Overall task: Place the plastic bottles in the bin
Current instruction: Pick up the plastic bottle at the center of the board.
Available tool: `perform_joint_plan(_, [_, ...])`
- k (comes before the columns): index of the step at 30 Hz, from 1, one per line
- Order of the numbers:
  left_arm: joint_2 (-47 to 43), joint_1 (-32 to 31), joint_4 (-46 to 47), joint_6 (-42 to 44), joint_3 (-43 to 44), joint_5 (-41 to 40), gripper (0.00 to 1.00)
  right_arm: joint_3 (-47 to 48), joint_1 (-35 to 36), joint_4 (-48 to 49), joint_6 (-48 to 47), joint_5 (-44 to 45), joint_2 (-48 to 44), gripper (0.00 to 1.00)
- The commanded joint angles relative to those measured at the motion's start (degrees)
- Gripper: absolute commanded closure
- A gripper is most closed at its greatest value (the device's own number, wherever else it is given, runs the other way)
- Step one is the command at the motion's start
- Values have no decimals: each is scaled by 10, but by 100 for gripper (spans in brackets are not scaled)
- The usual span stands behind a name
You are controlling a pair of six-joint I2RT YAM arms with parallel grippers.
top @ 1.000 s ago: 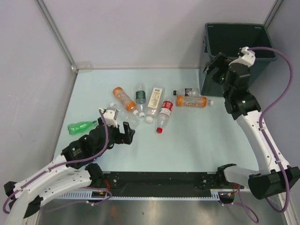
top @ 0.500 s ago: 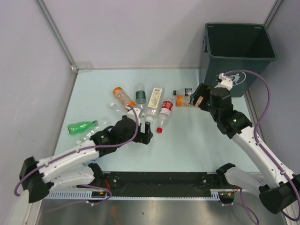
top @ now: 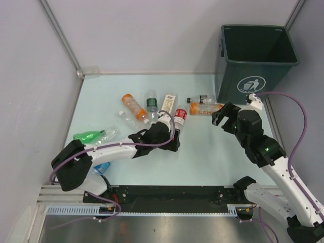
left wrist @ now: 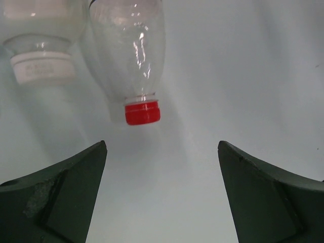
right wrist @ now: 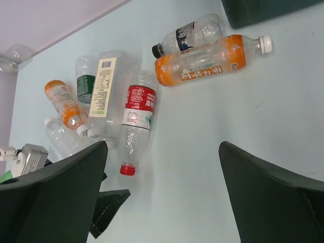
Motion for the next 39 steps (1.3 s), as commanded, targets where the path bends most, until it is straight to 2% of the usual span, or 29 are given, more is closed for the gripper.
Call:
perform_joint_plan(1, [43,0,60,-9,49,6,5,-6,3,-20,12,20,-21,3])
perform_joint_plan(4, [81,0,56,-6,70,-1,6,-9,3,-28,13,28,-27,4])
perform_joint_plan(8, [118,3,25,-8,100,-29,15,-9,2,-32,13,35,-35,3])
perform_joint_plan(16, [168,8,-3,-23,143,-48,25,-13,3,-30,16,35,-36,3])
perform_joint_plan(24, [206,10,-9,-28,152,-31,53,-30,2,-35,22,39,-53,3])
perform_joint_plan(25, [211,10,-12,-27,152,-30,59,-31,2,-34,21,39,-54,3])
perform_joint_plan(30, [210,9,-6,-26,144,-29,75,-38,2,-35,26,35,-59,3])
perform_joint_plan(31, [205,10,-5,-25,144,-29,81,-39,2,-32,26,32,-60,4])
perform_joint_plan(37, [143,6,-24,-14,123,-44,99,-45,2,-18,19,6,-60,3])
perform_joint_plan(39, [95,2,-40,-12,107,-55,100,-51,3,-3,15,-10,-57,1])
